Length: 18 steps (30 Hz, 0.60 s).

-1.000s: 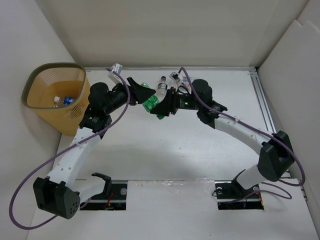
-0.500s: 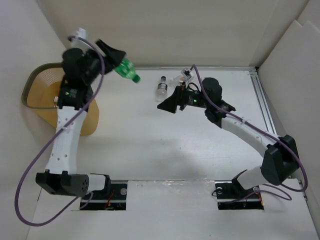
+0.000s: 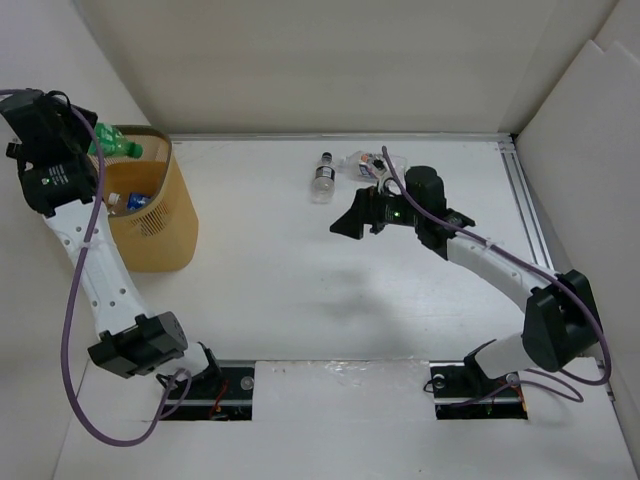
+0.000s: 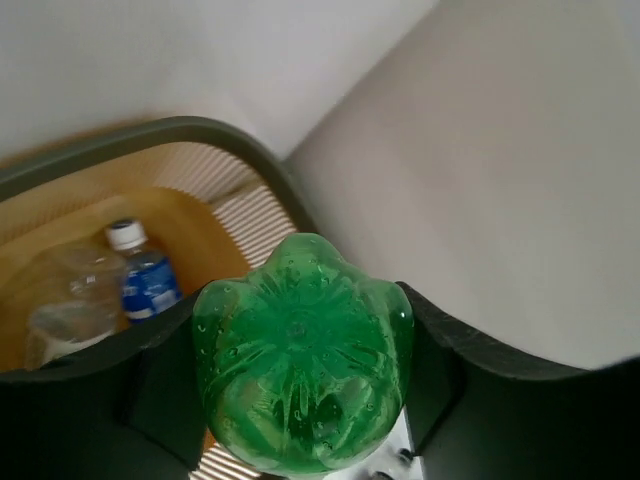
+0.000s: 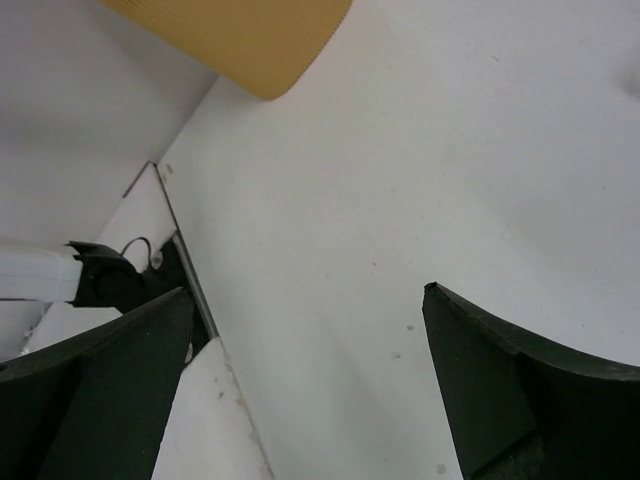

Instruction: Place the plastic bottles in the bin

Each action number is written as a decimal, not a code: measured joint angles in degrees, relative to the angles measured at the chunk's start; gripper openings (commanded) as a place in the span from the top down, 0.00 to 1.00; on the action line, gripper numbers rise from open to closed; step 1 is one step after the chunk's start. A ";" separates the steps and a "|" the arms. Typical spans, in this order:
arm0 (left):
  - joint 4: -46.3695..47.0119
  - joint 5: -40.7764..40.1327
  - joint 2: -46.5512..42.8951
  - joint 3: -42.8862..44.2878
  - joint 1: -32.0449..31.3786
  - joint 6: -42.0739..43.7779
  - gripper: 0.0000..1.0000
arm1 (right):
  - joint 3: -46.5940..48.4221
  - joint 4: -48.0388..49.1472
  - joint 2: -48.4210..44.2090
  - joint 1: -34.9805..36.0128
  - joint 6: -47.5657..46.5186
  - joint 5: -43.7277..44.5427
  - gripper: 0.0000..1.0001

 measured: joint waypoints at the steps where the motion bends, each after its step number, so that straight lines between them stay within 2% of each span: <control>1: -1.25 -1.75 0.20 0.00 0.20 -0.52 0.24 | 0.02 -1.05 0.00 -0.02 -0.96 0.57 0.00; 2: -2.38 -3.28 0.46 0.00 0.20 -0.87 0.00 | 0.09 -2.03 0.00 -0.02 -1.73 1.38 0.00; 6: -5.62 -6.73 1.88 0.02 0.20 -2.01 0.00 | 2.73 -8.87 0.70 0.09 -5.62 7.93 0.00; 12: -8.04 -8.87 2.25 0.04 0.20 -1.68 0.00 | 14.62 -21.18 7.04 2.54 -8.96 24.92 0.00; 15: -7.72 -8.13 0.09 -1.11 0.20 -0.83 0.00 | 20.44 -24.94 11.93 3.61 -9.40 30.08 0.00; 18: -5.77 -4.79 -6.12 -6.27 -1.36 0.46 0.00 | 28.06 -28.87 19.17 3.80 -9.75 33.42 0.00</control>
